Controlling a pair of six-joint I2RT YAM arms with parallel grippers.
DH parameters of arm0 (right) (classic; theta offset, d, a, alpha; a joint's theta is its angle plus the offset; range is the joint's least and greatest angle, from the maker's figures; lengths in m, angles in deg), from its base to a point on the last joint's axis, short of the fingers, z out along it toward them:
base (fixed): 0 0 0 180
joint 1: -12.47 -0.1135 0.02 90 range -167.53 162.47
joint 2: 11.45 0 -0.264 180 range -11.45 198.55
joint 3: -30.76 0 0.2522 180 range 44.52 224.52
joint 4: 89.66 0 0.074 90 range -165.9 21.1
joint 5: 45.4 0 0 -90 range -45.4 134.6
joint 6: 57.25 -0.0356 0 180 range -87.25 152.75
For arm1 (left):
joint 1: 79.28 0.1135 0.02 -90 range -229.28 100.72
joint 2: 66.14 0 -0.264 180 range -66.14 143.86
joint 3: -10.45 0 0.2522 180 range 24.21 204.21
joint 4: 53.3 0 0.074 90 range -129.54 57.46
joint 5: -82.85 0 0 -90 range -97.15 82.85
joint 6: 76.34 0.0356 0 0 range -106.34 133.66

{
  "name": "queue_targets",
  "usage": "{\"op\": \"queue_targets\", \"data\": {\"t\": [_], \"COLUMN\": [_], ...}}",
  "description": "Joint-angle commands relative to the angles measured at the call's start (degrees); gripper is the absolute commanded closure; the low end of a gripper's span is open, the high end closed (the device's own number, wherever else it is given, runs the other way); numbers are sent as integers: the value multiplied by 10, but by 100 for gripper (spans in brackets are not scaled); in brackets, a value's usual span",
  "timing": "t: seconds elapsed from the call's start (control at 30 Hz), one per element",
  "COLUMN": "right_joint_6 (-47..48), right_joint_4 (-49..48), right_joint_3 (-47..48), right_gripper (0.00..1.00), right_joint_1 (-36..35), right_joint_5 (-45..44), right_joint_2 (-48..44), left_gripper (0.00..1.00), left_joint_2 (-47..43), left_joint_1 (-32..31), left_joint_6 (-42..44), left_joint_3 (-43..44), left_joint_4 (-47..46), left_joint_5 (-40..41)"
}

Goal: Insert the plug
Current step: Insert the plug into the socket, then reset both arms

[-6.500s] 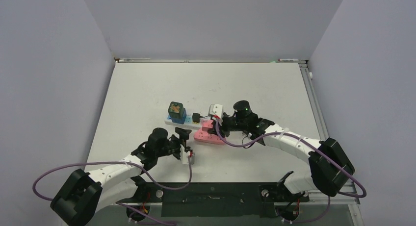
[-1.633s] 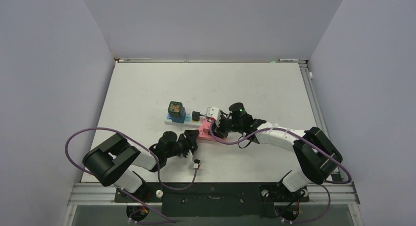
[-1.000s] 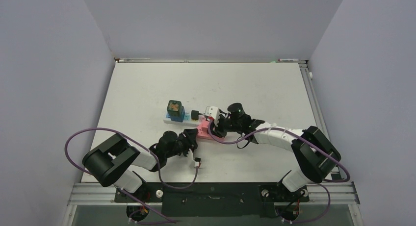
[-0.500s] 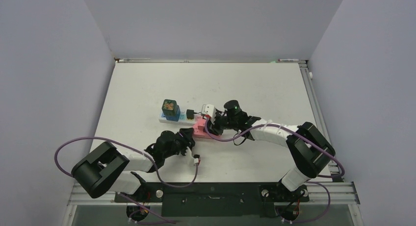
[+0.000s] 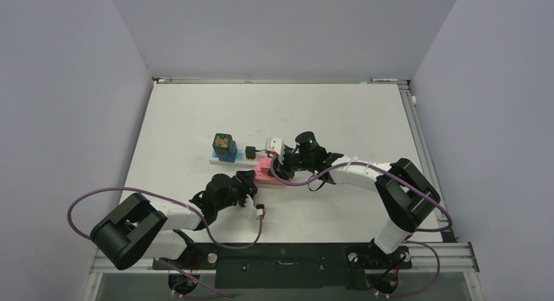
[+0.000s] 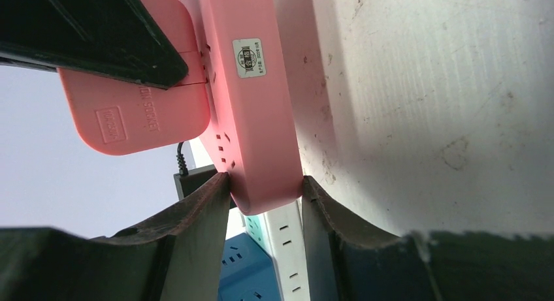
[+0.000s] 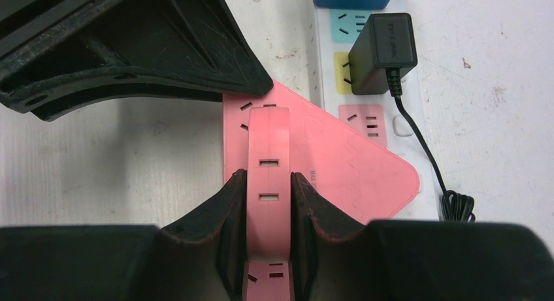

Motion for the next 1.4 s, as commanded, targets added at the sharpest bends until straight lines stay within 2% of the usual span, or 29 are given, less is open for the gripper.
{"op": "queue_targets", "data": {"t": [0.0,0.3,0.37,0.43,0.53,0.6,0.63,0.73,0.8,0.87,0.97,1.2,1.37], "right_joint_6": [8,9,5,-3,-20,-28,-32,-47,-51,-54,-58,-68,-127], "right_joint_4": [78,87,82,71,46,36,32,21,24,31,44,83,44], "right_joint_3": [-11,-2,-4,-9,-18,-14,-10,1,14,26,39,45,21], "right_gripper": [95,95,91,80,66,50,46,34,6,10,10,10,10], "right_joint_1": [-6,-10,-11,-12,-11,-9,-6,3,6,9,14,40,115], "right_joint_5": [-26,-42,-51,-61,-71,-75,-76,-72,-71,-66,-57,-58,-90], "right_joint_2": [57,73,67,58,38,27,22,4,-7,-19,-44,-115,-161], "left_gripper": [71,72,72,70,56,45,40,33,26,20,2,4,4], "left_joint_2": [-13,-35,-33,-33,-33,-36,-37,-42,-47,-54,-76,-169,-229], "left_joint_1": [0,7,7,7,7,7,7,8,7,8,8,49,120], "left_joint_6": [-27,-43,-43,-43,-44,-45,-46,-48,-52,-54,-65,-152,-218], "left_joint_3": [20,29,29,27,24,22,21,23,29,31,40,116,200], "left_joint_4": [-92,-66,-69,-71,-72,-68,-65,-50,-31,-11,43,296,470], "left_joint_5": [-42,-47,-46,-46,-47,-49,-49,-52,-53,-52,-48,-86,-125]}}
